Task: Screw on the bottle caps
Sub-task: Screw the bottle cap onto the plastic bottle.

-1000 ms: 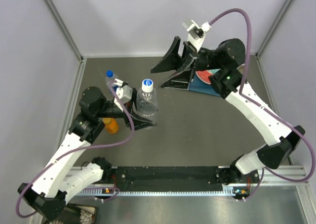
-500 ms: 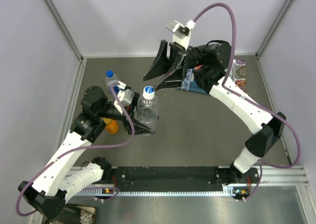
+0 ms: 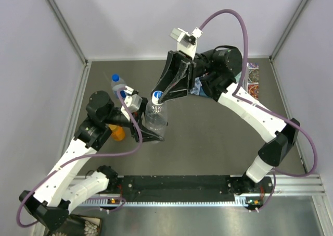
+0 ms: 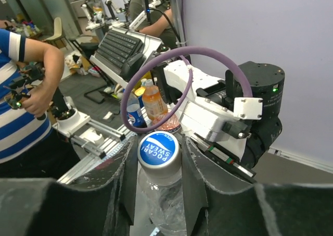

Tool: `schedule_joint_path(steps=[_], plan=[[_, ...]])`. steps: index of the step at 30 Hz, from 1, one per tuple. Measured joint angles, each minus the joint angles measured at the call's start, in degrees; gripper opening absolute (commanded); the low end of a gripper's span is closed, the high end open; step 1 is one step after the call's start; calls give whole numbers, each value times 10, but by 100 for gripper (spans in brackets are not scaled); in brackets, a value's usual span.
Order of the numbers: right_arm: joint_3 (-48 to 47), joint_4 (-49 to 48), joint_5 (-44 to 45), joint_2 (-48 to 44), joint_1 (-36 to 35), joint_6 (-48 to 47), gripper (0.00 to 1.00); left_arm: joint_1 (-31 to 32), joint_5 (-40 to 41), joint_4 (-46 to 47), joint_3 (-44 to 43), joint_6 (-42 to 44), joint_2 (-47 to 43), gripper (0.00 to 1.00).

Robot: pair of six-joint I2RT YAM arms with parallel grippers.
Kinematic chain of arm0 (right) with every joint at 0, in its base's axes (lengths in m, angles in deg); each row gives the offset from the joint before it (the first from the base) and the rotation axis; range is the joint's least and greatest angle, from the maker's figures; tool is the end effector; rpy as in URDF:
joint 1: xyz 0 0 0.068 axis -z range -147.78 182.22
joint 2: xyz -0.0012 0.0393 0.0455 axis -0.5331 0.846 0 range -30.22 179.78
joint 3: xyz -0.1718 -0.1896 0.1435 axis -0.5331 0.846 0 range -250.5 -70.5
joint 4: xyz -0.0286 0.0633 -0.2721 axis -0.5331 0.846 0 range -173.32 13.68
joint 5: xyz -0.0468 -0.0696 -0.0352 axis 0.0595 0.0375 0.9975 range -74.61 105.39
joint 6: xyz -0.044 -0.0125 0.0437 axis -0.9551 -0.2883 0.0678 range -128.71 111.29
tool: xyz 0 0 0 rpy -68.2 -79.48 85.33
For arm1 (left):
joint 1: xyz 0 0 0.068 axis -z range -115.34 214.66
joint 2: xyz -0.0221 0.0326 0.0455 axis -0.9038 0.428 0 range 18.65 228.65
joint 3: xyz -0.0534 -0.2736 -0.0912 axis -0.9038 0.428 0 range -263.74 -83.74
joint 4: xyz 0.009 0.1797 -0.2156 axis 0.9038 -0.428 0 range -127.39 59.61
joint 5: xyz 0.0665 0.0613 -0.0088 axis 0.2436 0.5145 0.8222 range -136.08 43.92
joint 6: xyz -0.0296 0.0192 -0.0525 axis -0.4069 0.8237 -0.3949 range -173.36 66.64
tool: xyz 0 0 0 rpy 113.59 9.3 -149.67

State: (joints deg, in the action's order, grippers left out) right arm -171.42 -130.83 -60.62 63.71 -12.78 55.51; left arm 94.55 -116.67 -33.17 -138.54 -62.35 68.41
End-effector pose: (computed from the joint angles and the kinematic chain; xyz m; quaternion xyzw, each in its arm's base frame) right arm 0.2111 0.2776 0.5597 -0.5380 0.3347 0.7205 0.2817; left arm 0.1376 -0.1320 0.4178 0.5123 0.4807 -0.5734 0.4216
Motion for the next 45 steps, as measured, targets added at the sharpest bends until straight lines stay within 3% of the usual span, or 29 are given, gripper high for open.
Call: schedule_joint_path(steps=[2, 8, 10, 13, 17, 26, 41, 45], plan=[[0, -2, 0, 0, 0, -1, 10, 3, 0, 0, 0, -1, 0, 0], [0, -1, 1, 0, 0, -16, 4, 5, 7, 1, 0, -1, -1, 0], [0, 27, 9, -2, 0, -35, 2, 5, 14, 0, 0, -1, -2, 0], [0, 143, 35, -19, 0, -119, 0, 3, 38, -7, 0, 5, -3, 0], [-6, 356, 123, -59, -2, -274, 0, 1, 100, -26, 0, 31, -10, 0], [-32, 586, 387, -87, -44, -412, 0, -5, 245, -78, 0, 69, -14, 0], [-154, 771, 875, -36, -184, -449, 0, -5, 471, -130, 1, 120, -18, 0], [-182, 788, 938, -12, -200, -455, 17, -6, 511, -136, 7, 126, -22, 0]])
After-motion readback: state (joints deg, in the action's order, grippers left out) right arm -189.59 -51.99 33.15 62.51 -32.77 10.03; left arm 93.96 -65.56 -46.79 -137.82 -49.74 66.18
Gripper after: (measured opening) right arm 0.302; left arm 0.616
